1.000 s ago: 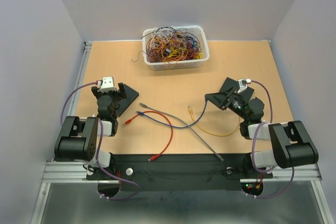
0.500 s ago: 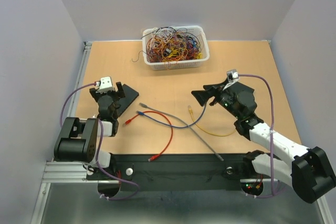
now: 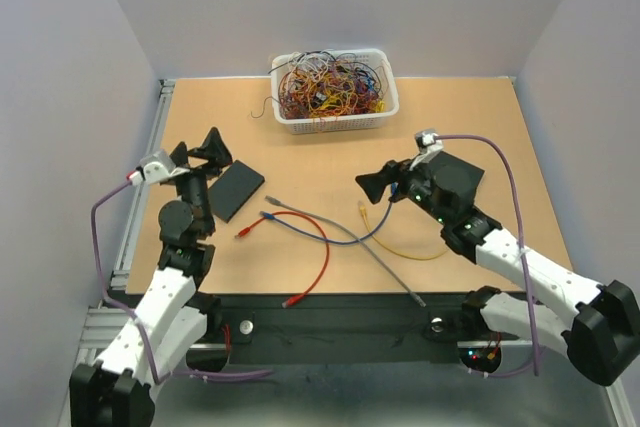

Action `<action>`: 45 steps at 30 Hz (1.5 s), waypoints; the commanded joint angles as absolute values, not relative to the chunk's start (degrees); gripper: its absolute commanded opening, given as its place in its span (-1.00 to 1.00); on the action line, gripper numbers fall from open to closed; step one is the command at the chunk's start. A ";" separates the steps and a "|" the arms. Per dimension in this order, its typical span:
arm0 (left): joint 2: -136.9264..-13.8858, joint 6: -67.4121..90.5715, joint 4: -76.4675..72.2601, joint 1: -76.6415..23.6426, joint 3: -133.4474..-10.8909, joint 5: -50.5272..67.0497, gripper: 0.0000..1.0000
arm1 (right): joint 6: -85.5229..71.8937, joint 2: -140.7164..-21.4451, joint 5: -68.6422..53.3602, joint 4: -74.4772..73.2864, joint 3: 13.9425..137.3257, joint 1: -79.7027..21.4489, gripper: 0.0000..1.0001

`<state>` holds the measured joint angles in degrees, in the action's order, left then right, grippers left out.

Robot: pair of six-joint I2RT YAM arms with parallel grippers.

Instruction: Insert the plug into the switch port

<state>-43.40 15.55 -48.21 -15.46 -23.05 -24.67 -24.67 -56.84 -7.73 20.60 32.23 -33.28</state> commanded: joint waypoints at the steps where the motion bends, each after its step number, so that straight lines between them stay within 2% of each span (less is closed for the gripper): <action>1: -37.36 26.54 -35.19 -14.85 -21.00 -19.60 0.97 | -16.89 -63.26 2.25 11.45 42.52 -42.59 1.00; 2: -36.92 27.67 -32.20 -14.94 -21.35 -19.51 0.97 | -14.87 -65.63 6.81 8.38 46.45 -46.28 0.99; 3: -36.48 27.86 -26.95 -15.03 -21.79 -19.95 0.97 | -13.11 -67.74 16.86 7.22 48.23 -53.89 1.00; 4: -36.30 27.95 -24.63 -15.20 -21.88 -21.69 0.83 | -10.22 -73.16 21.57 6.42 49.90 -57.18 1.00; 6: -36.38 28.38 -17.97 -15.47 -22.23 -25.03 0.78 | -8.62 -78.37 29.31 4.14 55.35 -63.25 0.99; 8: -36.04 29.62 -16.26 -15.64 -21.54 -29.08 0.73 | -8.26 -85.50 30.76 3.43 58.26 -65.30 0.93; 11: -34.90 27.95 -17.66 -15.82 -18.81 -29.44 0.65 | -8.52 -90.60 29.62 3.43 62.48 -66.79 0.82; 18: -34.02 33.13 -17.40 -15.91 -15.74 -34.89 0.63 | -7.91 -100.19 28.92 3.43 70.66 -67.15 0.63; 23: -32.35 33.57 -17.49 -15.91 -13.97 -33.05 0.64 | -8.52 -105.64 27.69 3.51 74.61 -66.36 0.45; 26: -32.08 34.80 -19.06 -15.91 -12.84 -31.64 0.64 | -12.63 -106.61 17.10 3.78 75.06 -61.63 0.22; 37: -35.06 34.02 -20.30 -15.91 -13.27 -30.94 0.60 | -13.09 -112.32 3.09 4.31 79.89 -58.63 -0.02; 45: -37.44 32.96 -21.36 -16.00 -14.06 -29.27 0.50 | -14.50 -116.45 -1.39 4.39 81.91 -57.57 -0.12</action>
